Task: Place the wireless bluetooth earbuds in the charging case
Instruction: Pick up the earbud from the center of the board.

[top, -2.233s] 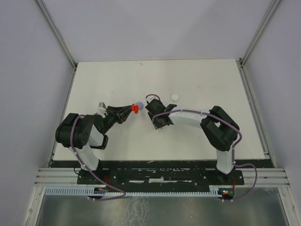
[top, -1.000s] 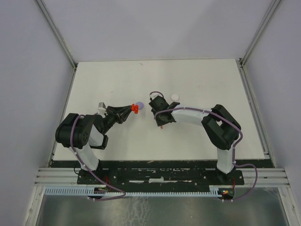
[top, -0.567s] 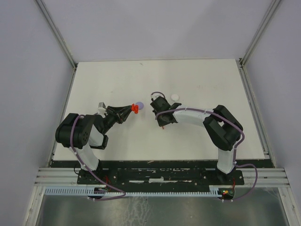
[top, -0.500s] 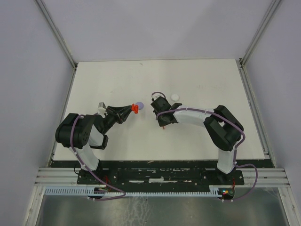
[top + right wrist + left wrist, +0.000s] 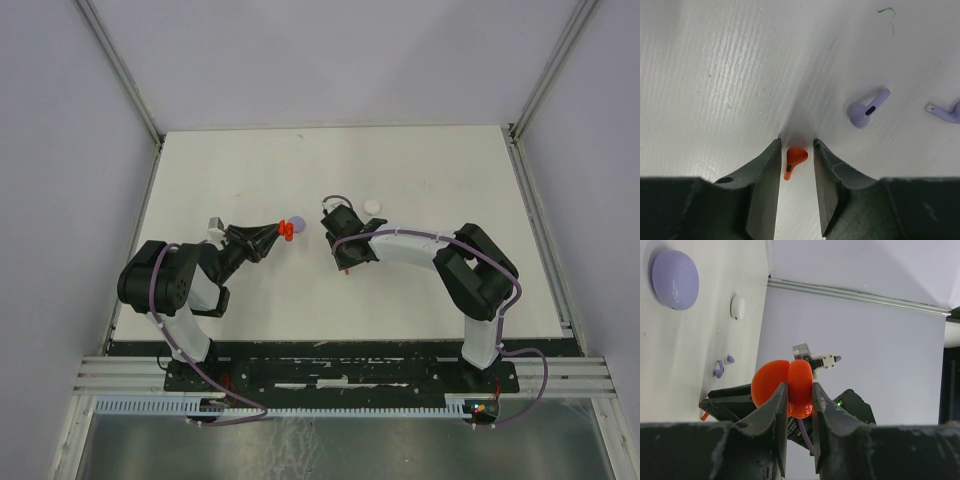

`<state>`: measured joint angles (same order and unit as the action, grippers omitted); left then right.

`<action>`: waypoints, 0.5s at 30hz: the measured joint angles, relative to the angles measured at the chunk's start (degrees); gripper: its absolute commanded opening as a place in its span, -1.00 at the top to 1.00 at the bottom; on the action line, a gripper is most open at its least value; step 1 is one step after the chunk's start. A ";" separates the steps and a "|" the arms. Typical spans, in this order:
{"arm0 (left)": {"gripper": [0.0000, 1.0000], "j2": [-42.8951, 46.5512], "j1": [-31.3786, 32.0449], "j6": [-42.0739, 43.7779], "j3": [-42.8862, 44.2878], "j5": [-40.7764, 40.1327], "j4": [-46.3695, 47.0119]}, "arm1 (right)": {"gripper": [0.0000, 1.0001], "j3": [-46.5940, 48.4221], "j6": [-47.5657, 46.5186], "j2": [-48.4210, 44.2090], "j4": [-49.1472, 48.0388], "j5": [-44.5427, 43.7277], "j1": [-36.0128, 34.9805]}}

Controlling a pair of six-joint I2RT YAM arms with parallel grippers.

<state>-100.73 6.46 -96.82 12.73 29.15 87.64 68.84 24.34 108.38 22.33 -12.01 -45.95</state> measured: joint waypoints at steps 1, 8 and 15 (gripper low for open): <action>0.94 0.00 0.00 0.00 0.00 0.00 0.00 | 0.12 0.00 0.04 0.00 0.02 -0.02 0.00; 0.94 0.00 0.00 0.00 0.00 0.00 0.00 | 0.16 0.00 0.48 -0.02 0.39 -0.07 0.02; 0.94 0.00 0.00 0.00 0.00 0.02 0.00 | 0.36 0.00 0.94 -0.02 0.42 -0.02 0.00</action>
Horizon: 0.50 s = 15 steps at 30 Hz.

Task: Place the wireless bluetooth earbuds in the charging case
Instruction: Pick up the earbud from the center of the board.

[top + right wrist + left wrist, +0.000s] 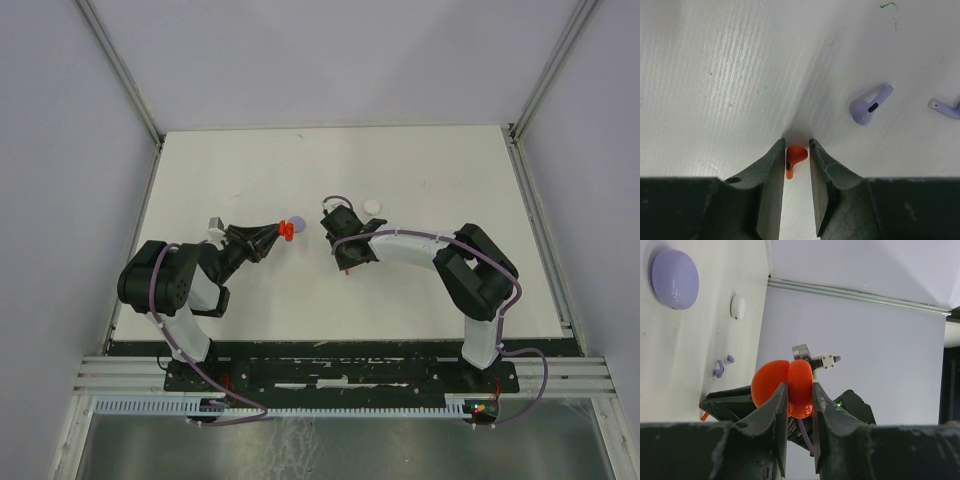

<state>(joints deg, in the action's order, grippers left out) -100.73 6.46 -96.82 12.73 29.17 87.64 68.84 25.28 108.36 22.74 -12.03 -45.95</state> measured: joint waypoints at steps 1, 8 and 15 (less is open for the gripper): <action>0.94 0.00 0.00 0.00 0.00 0.00 0.00 | 0.39 0.00 0.00 0.00 0.00 0.00 0.00; 0.94 0.00 -0.02 0.00 0.00 0.00 0.00 | 0.56 -0.11 0.20 -0.15 0.07 -0.07 0.00; 0.94 0.00 -0.02 0.00 0.00 0.02 0.00 | 0.65 -2.71 -0.33 -2.67 -1.09 -0.74 0.02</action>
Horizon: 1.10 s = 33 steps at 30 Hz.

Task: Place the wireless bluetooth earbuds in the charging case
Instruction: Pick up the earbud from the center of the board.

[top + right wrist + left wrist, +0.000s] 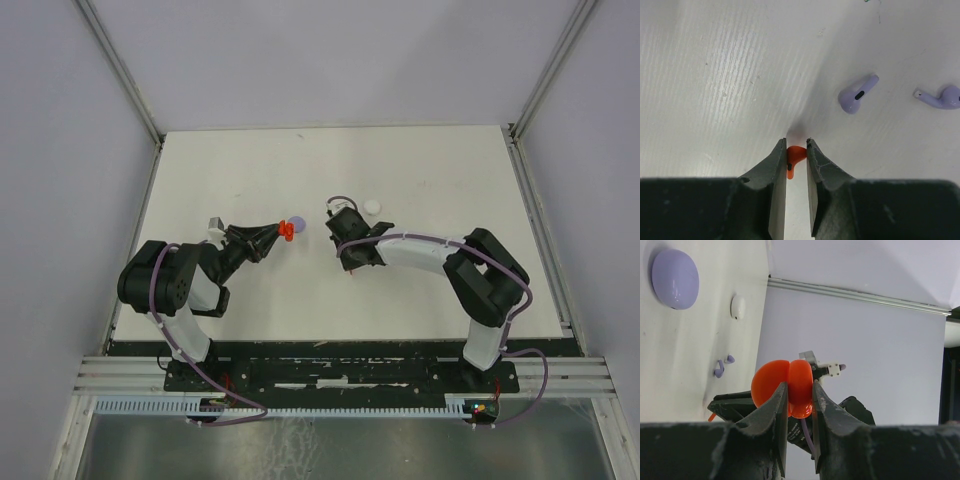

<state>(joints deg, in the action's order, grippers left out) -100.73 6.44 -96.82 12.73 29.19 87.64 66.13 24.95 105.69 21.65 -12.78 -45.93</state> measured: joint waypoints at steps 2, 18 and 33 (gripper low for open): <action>0.94 0.00 0.00 0.00 0.00 0.02 0.00 | 0.72 -1.25 -0.87 -1.46 -1.49 -0.22 0.00; 0.94 0.02 4.63 0.00 1.16 1.05 0.00 | 0.96 -12.79 -13.88 -22.56 -31.76 0.85 0.09; 0.94 -5.29 15.74 -1.01 10.67 2.27 0.00 | 0.96 -26.27 -19.61 -32.15 -49.55 5.25 0.09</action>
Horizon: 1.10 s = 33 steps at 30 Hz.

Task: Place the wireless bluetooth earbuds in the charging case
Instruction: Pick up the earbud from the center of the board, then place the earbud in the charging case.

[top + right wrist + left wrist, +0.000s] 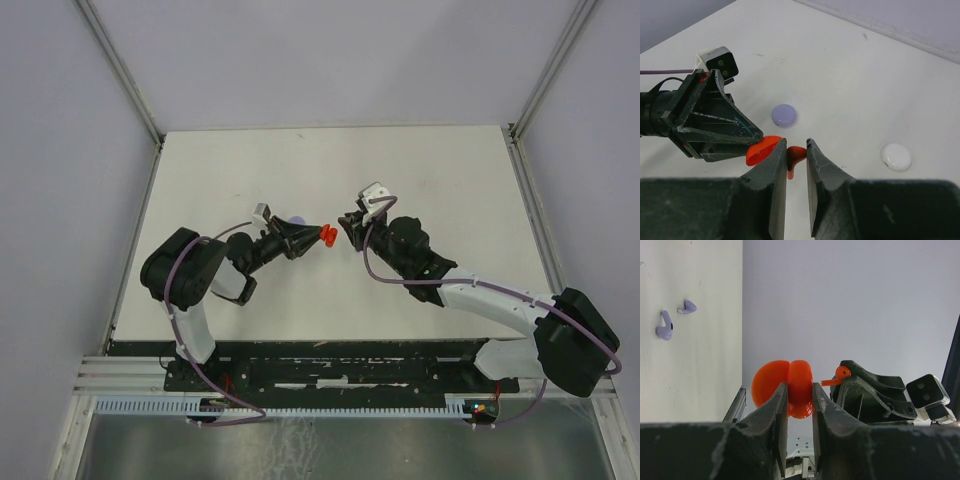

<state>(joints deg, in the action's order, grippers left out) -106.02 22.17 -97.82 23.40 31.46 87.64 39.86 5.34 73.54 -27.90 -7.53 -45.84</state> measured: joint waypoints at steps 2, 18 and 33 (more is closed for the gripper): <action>0.94 -0.20 0.44 -0.39 0.20 0.11 0.00 | 0.96 -0.13 -0.46 -0.09 -0.79 0.02 0.00; 0.94 -0.24 2.32 -1.38 0.24 -1.31 0.00 | 0.96 -0.13 -2.86 2.45 -2.95 -0.02 -1.05; 0.94 -0.20 2.56 -2.89 0.24 -1.31 0.00 | 0.96 -0.37 -3.28 4.24 -5.20 0.04 -1.31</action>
<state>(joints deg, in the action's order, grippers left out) -106.21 24.73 -100.71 23.64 30.15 87.64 39.48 2.07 77.78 -33.10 -7.49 -47.16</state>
